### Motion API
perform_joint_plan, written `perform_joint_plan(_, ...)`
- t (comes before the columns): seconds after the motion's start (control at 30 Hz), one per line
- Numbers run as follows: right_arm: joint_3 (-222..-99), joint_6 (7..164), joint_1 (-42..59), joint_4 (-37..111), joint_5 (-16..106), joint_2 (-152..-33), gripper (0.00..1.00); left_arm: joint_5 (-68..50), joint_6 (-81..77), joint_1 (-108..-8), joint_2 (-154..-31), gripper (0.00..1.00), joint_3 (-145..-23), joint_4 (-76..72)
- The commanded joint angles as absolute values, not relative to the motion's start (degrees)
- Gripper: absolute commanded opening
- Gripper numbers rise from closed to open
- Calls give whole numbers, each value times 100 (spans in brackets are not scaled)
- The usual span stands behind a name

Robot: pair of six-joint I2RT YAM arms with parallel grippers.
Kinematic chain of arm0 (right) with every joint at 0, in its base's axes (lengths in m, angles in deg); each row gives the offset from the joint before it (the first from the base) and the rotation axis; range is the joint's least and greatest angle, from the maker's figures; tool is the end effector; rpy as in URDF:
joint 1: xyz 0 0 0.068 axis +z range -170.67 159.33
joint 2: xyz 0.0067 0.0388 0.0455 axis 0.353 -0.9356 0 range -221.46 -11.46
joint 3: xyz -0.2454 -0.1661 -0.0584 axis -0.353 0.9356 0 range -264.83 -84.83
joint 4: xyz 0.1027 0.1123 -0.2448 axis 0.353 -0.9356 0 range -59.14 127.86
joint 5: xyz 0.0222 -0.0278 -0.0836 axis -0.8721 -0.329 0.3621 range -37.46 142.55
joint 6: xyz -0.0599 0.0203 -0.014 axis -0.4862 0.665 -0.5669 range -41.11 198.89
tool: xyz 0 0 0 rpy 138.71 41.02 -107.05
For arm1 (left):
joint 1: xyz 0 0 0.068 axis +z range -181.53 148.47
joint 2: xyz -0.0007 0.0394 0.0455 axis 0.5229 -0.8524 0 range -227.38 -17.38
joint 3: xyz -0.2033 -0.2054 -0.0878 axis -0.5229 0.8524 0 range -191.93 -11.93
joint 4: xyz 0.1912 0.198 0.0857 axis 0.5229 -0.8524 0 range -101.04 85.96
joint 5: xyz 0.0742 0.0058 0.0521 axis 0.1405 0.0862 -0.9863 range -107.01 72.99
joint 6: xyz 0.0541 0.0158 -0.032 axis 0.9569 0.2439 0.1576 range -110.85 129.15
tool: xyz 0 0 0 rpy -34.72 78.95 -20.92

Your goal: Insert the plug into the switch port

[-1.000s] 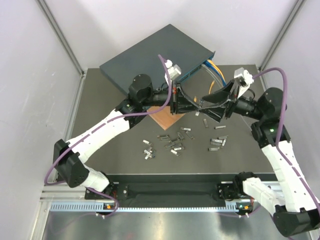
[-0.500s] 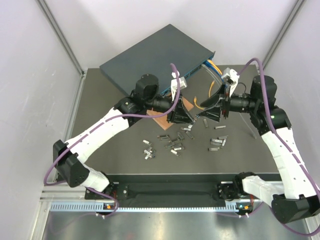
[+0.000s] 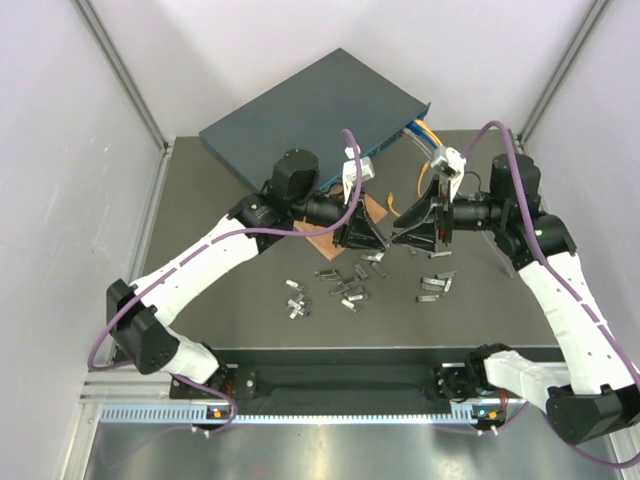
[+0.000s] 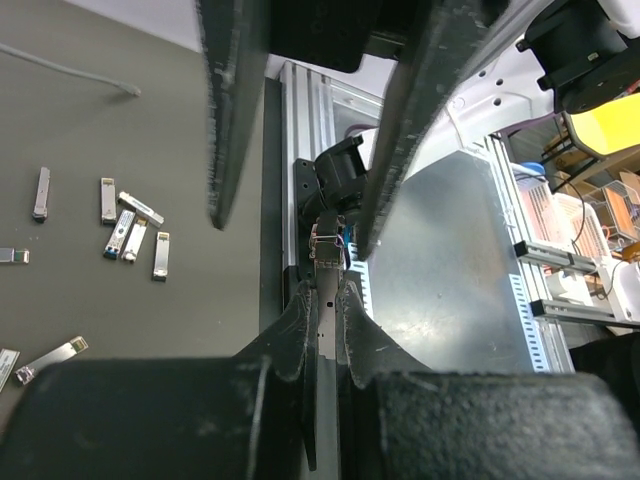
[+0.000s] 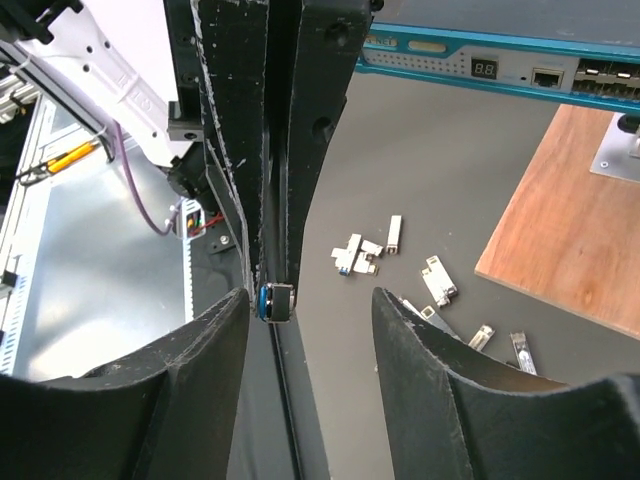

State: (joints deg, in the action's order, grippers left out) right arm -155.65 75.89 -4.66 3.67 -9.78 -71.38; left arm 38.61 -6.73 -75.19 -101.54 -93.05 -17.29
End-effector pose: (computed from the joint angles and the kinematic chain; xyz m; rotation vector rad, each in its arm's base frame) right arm 0.1983 0.1036 0.4401 -1.0000 1.6502 1.2109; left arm 0.2351 -0.2820 0.4227 1.1869 1.6662 -1.5788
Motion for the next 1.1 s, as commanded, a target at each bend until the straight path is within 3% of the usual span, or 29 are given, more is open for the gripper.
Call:
perform_joint_plan(0.0,-15514,7450,-371,402,-1127,-7131,48,3994,-553,-7547,-10140,0,-9525,-1423)
perform_joint_plan(0.17,-15505,7502,-345,429,-1135,-7219,31,4117,-553,-7547,-10158,0,-9560,-1397)
perform_joint_plan(0.37,-15435,7722,-274,666,-1188,-7202,32,4179,-483,-7556,-10281,2,-9718,-1686)
perform_joint_plan(0.47,-15382,7740,-257,666,-1197,-7219,21,4197,-456,-7556,-10316,3,-9780,-1766)
perform_joint_plan(0.53,-15382,7722,-257,640,-1179,-7228,1,4144,-421,-7556,-10307,5,-9789,-1792)
perform_joint_plan(0.6,-15382,7766,-265,657,-1083,-7211,0,4048,-325,-7556,-10264,12,-9754,-1853)
perform_joint_plan(0.77,-15216,8555,-362,1532,-907,-7036,0,3679,-236,-7547,-10000,47,-9561,-2012)
perform_joint_plan(0.9,-14750,9871,-388,2685,-714,-6815,0,3617,-569,-7530,-9886,56,-9350,-1784)
perform_joint_plan(1.07,-14442,10649,-388,3373,-678,-6648,0,3642,-746,-7512,-9885,51,-9270,-1512)
